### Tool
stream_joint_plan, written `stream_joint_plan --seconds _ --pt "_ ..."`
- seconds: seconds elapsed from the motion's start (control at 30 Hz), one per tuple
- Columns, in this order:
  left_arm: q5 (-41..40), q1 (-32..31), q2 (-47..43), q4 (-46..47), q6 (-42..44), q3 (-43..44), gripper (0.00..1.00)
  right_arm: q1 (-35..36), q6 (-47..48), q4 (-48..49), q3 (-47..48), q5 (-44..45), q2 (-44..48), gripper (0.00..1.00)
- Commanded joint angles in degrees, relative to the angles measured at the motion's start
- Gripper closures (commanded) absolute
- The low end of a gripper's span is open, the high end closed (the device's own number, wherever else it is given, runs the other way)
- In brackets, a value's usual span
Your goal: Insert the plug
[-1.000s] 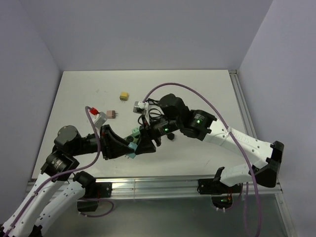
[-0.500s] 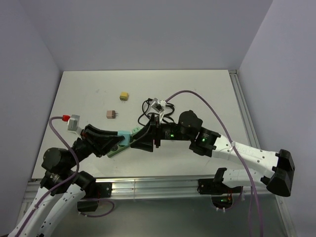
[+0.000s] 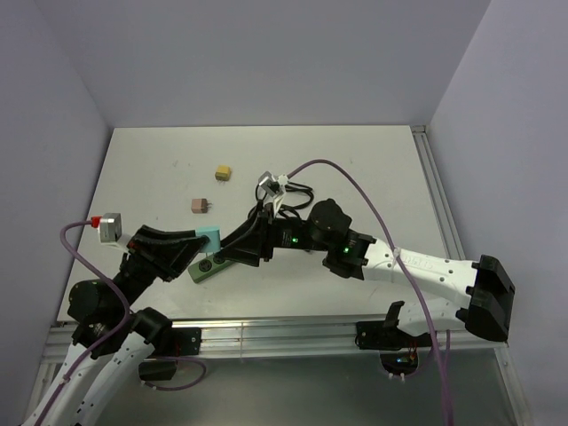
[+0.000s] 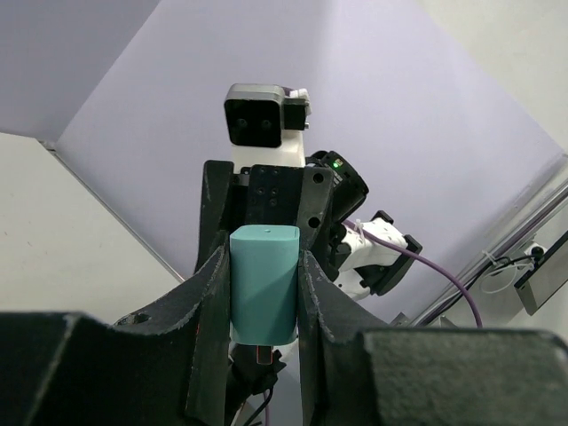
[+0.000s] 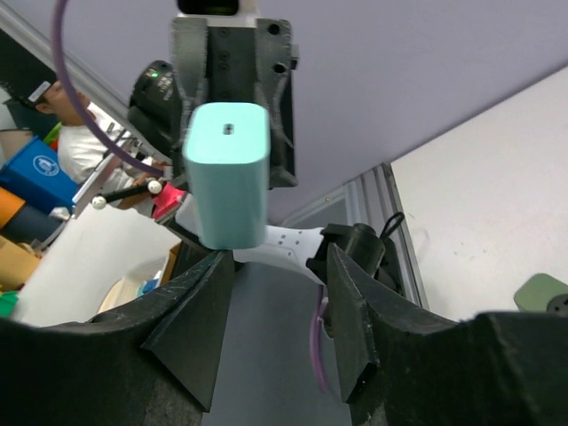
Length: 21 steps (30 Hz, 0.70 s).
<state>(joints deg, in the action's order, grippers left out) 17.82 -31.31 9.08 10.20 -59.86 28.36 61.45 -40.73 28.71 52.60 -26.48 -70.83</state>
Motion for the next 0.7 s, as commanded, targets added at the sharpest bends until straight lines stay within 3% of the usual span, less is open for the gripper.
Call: stream_joint_plan --seconds 0.0,0.4,0.6,0.67 --pt "-0.68 -0.07 -1.08 2.02 -0.61 -0.15 1.0 1.21 0.03 7.07 2.33 0.29 1.13 0.48" --pt "-0.6 -0.07 -1.43 2.46 -0.09 0.21 1.0 2.53 -0.75 10.31 4.17 -0.06 -0.97 0.46" --pt "-0.6 -0.07 -2.05 3.43 -0.79 -1.02 1.0 3.15 -1.19 10.93 6.46 -0.5 -2.91 0.5" --pt "-0.42 -0.07 -1.88 3.6 -1.05 -1.2 1.0 3.24 -1.28 10.23 7.34 -0.94 -3.88 0.56"
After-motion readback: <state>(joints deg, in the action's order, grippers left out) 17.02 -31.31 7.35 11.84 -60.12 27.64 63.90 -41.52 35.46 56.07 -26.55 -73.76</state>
